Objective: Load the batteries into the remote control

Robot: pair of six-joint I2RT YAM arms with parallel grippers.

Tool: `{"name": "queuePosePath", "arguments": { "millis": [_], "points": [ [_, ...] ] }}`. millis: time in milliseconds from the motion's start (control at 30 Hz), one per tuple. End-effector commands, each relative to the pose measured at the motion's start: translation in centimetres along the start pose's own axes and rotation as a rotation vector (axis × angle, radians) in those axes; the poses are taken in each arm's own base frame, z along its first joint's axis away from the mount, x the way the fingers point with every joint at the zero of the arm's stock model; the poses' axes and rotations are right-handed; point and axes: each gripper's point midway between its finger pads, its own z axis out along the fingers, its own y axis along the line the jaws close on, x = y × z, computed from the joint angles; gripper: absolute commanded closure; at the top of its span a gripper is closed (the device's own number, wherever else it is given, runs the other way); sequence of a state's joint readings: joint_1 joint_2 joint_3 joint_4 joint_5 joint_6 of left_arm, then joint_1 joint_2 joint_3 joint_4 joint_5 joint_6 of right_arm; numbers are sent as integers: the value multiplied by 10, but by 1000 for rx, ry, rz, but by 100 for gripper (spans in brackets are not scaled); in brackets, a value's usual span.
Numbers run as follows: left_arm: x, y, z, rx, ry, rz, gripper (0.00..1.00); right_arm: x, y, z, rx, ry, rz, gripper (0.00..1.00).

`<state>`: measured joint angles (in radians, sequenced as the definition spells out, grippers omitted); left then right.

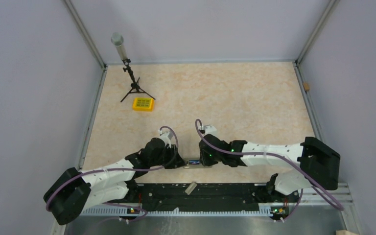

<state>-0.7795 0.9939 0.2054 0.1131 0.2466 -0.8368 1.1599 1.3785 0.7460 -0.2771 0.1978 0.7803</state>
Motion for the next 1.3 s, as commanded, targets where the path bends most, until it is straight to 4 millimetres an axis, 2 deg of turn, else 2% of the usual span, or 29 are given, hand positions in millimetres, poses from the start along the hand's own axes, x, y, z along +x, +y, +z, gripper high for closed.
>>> {"name": "queuePosePath", "arguments": {
  "millis": [0, 433, 933, 1267],
  "points": [
    [-7, -10, 2, 42, -19, 13, 71, -7, 3, 6, -7, -13, 7, 78],
    [-5, -9, 2, 42, -16, 14, 71, -5, 11, 12, -35, 1, 4, 79],
    [-6, -10, 2, 47, -17, 15, 71, -2, 18, 14, -67, 27, -25, 86],
    [-6, -11, 3, 51, -14, 14, 72, -10, 13, 7, -35, -13, -26, 82]
  ]
}}
